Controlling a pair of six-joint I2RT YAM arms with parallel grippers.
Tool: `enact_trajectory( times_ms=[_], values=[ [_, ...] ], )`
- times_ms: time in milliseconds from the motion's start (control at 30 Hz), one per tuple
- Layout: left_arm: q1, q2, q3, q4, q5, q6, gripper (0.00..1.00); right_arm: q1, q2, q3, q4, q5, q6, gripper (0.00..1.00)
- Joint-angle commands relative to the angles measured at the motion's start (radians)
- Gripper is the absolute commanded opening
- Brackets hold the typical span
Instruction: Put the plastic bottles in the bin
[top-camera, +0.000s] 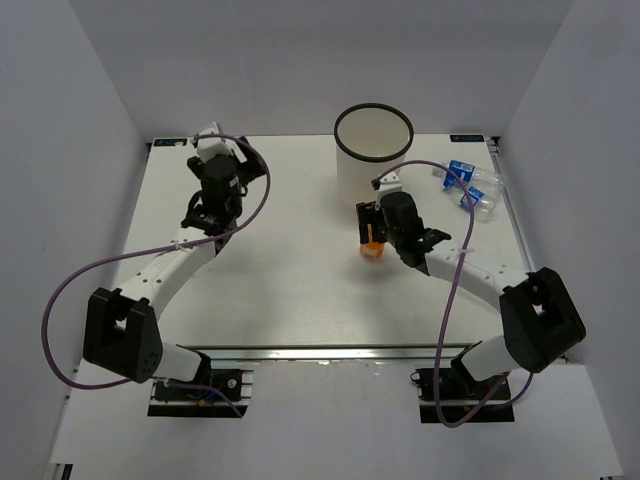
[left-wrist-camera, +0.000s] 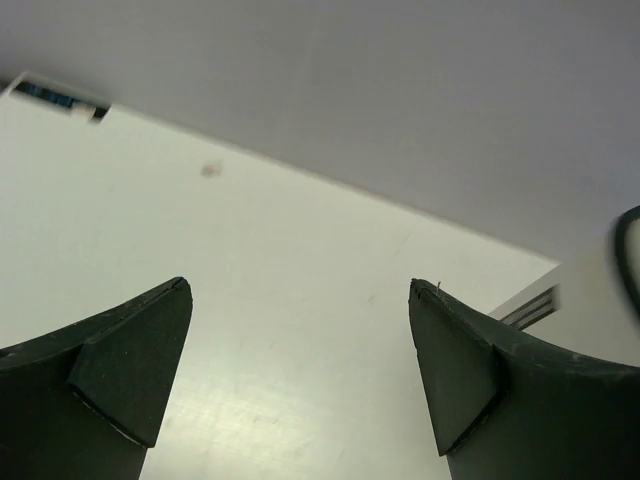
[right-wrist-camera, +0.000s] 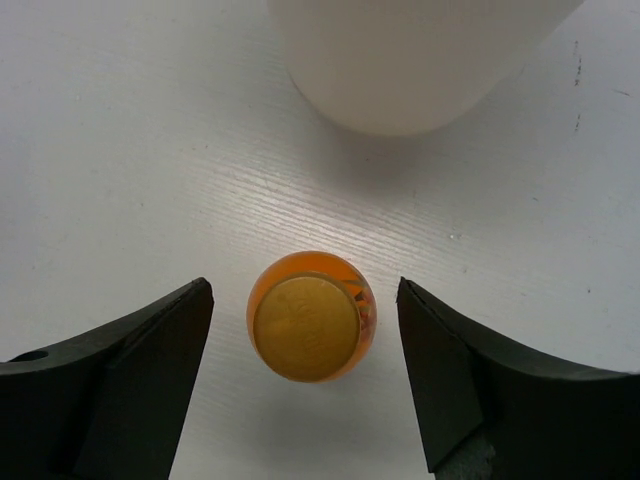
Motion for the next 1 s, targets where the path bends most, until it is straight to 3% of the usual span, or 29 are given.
enact_trajectory(
  times_ms=[0,200,967],
  values=[
    [0.036,-0.073,-0.052,-0.106,0.016,-0.109,0.98,0.006,0.017,0.054,0.029,0.031,0.025,0.78],
    [0.044,-0.102,-0.104,-0.167,-0.022,-0.114,0.98,0.006,0.023,0.047,0.033,0.049,0.059,0.72],
    [0.053,-0.128,-0.141,-0.170,-0.024,-0.119,0.98,0.006,0.014,0.040,-0.007,0.052,0.108,0.65]
  ],
)
